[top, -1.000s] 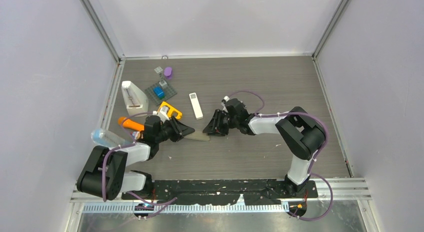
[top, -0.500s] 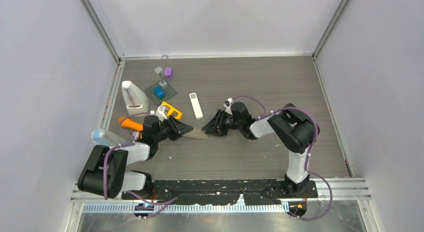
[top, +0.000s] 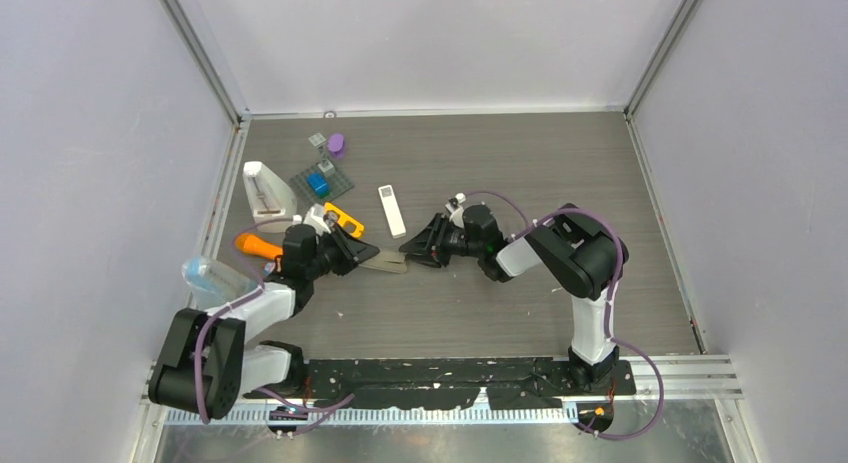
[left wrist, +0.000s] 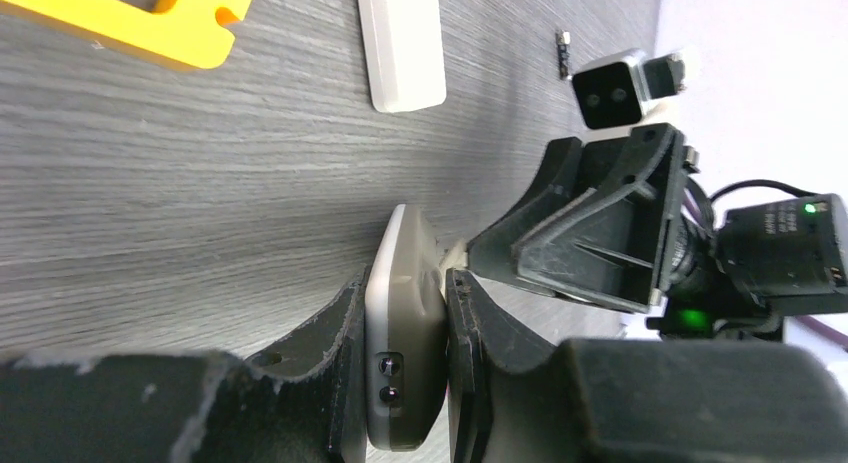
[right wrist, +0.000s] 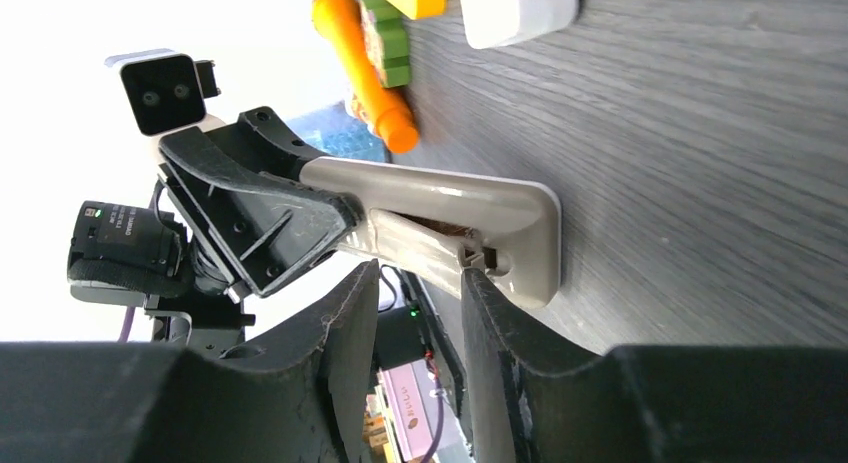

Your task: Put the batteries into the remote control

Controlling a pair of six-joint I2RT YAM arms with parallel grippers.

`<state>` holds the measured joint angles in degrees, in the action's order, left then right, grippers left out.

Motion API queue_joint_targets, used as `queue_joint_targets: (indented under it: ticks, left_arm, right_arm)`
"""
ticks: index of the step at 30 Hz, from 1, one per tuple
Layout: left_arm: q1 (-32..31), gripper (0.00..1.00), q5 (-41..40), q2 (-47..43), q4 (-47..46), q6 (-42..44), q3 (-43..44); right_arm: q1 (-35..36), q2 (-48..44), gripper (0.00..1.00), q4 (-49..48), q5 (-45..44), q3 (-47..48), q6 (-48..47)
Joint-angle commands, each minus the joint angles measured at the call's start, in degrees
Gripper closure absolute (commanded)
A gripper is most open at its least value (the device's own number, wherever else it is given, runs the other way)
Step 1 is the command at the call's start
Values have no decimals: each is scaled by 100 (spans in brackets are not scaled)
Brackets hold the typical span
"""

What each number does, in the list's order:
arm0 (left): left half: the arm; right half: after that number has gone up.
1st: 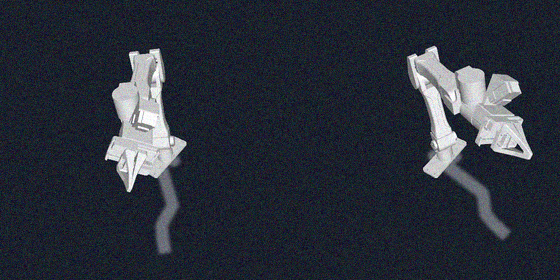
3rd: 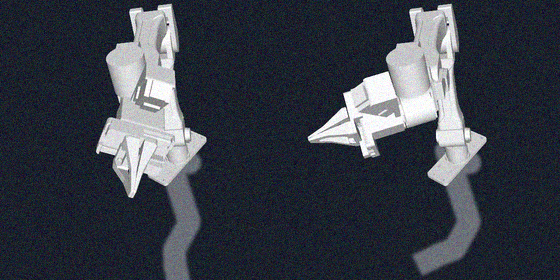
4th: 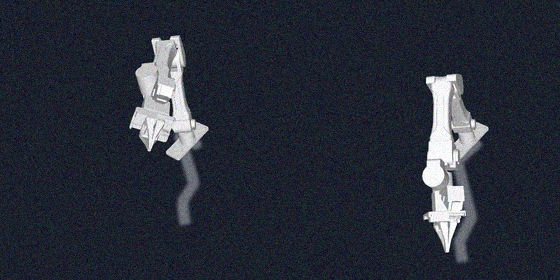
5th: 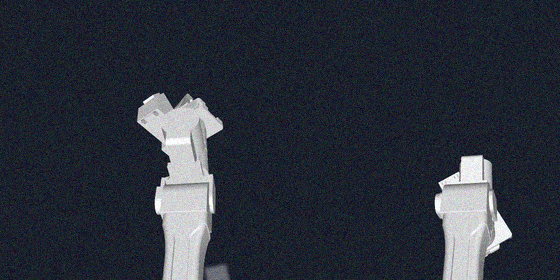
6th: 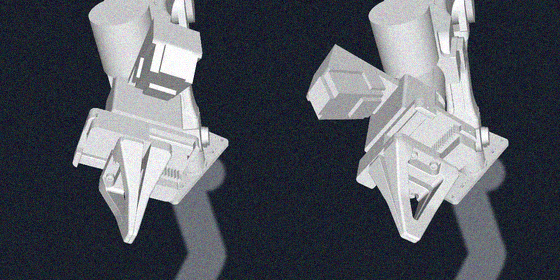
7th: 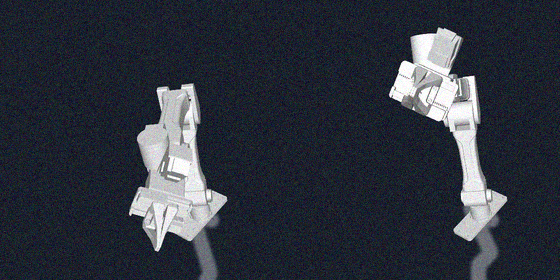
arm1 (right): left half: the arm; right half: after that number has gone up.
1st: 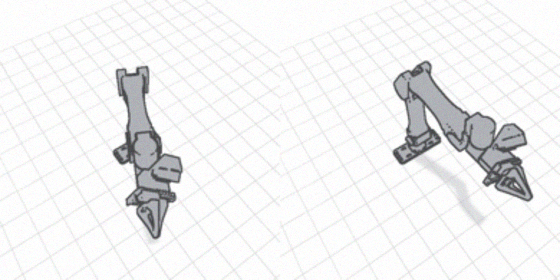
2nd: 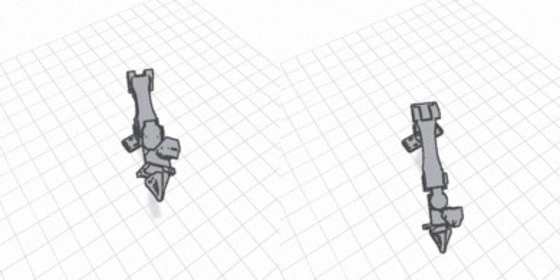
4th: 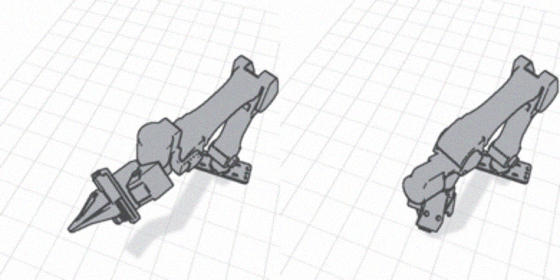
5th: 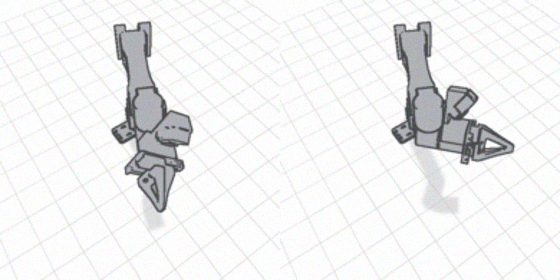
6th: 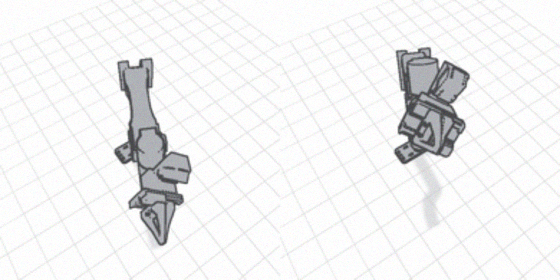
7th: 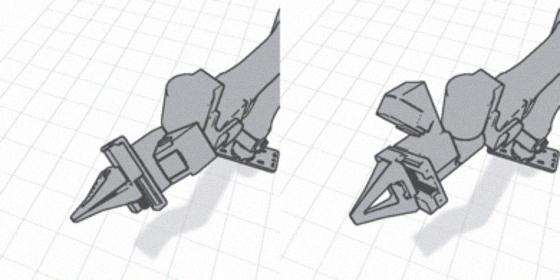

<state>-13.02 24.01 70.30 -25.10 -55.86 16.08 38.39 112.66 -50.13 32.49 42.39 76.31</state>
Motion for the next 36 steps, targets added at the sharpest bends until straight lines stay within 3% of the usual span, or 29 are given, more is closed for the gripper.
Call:
queue_joint_targets:
  ticks: [1, 12, 16, 20, 25, 30, 36]
  left_arm:
    - [-245, 100, -530, -200, 1962, 984, 244]
    - [-245, 100, -1216, -683, 3823, 2004, 1229]
    - [-245, 100, -1193, -687, 4112, 2350, 1593]
    - [-245, 100, -582, -616, 3911, 2624, 1749]
    - [-277, 100, 184, -511, 3817, 2823, 2072]
    - [-320, 100, 1345, -439, 3705, 3029, 2428]
    - [-463, 100, 2990, -153, 2981, 2900, 2655]
  right_arm:
    - [278, -525, 59, -1720, 651, 308, 446]
    - [-351, -1358, 55, 123, 146, 125, -831]
    - [-527, -1741, 53, 1026, -210, 151, -1531]
    - [-577, -2106, 48, 2926, -567, 612, -2630]
    - [-578, -2463, 39, 4202, -1039, 880, -3933]
    - [-558, -2737, 24, 4499, 130, 970, -4901]
    - [-383, -3015, 21, 5333, 1420, 1073, -6170]
